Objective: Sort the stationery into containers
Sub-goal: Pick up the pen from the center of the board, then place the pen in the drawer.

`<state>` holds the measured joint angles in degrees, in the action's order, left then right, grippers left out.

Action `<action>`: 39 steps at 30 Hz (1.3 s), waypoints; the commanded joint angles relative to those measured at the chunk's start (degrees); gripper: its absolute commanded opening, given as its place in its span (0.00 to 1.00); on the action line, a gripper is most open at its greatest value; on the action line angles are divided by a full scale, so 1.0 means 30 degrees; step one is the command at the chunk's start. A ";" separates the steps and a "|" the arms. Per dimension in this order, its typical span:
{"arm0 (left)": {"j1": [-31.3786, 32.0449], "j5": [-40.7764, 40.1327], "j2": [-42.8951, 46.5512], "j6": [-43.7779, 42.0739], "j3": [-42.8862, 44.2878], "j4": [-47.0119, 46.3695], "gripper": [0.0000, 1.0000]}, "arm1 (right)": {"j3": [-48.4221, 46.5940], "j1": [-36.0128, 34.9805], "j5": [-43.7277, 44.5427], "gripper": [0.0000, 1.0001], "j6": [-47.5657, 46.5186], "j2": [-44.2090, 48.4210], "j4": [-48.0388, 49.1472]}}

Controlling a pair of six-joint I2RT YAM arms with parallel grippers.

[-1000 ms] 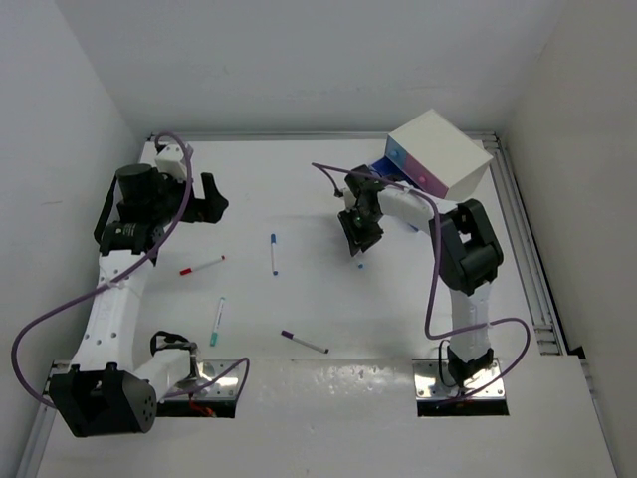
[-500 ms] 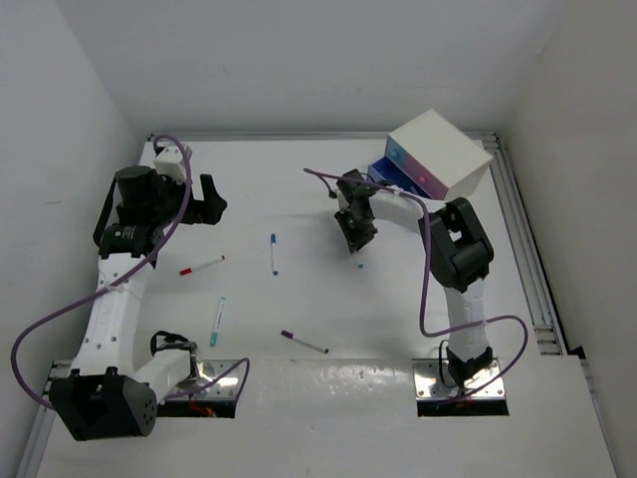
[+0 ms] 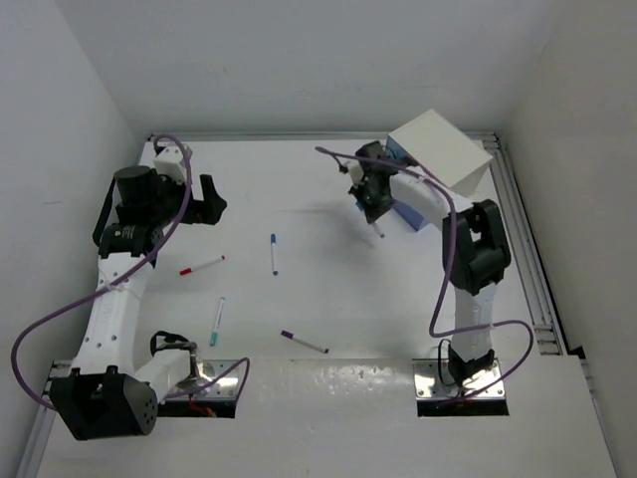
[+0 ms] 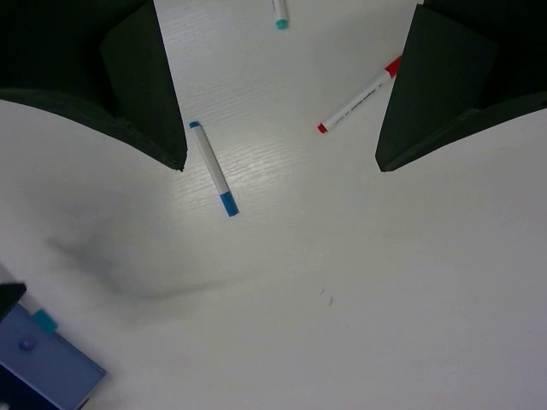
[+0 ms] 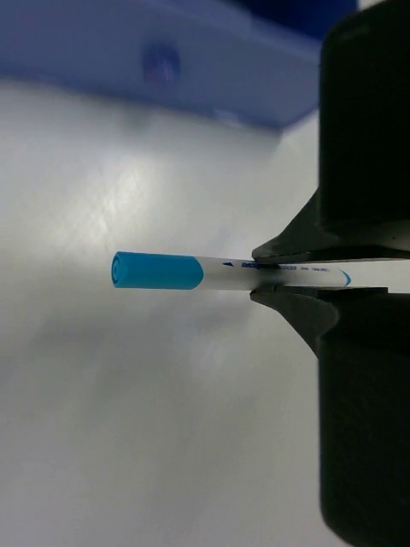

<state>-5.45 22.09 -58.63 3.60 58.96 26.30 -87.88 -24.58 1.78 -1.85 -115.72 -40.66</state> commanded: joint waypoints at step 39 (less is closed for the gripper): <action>-0.4889 0.4765 -0.2488 0.1204 0.2788 0.1339 1.00 | 0.4683 -0.7561 -0.4051 0.30 0.2604 0.6874 0.0106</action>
<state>-17.76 30.70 -66.35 5.48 65.30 29.30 -77.71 -42.35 -7.05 -3.25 -96.36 -43.38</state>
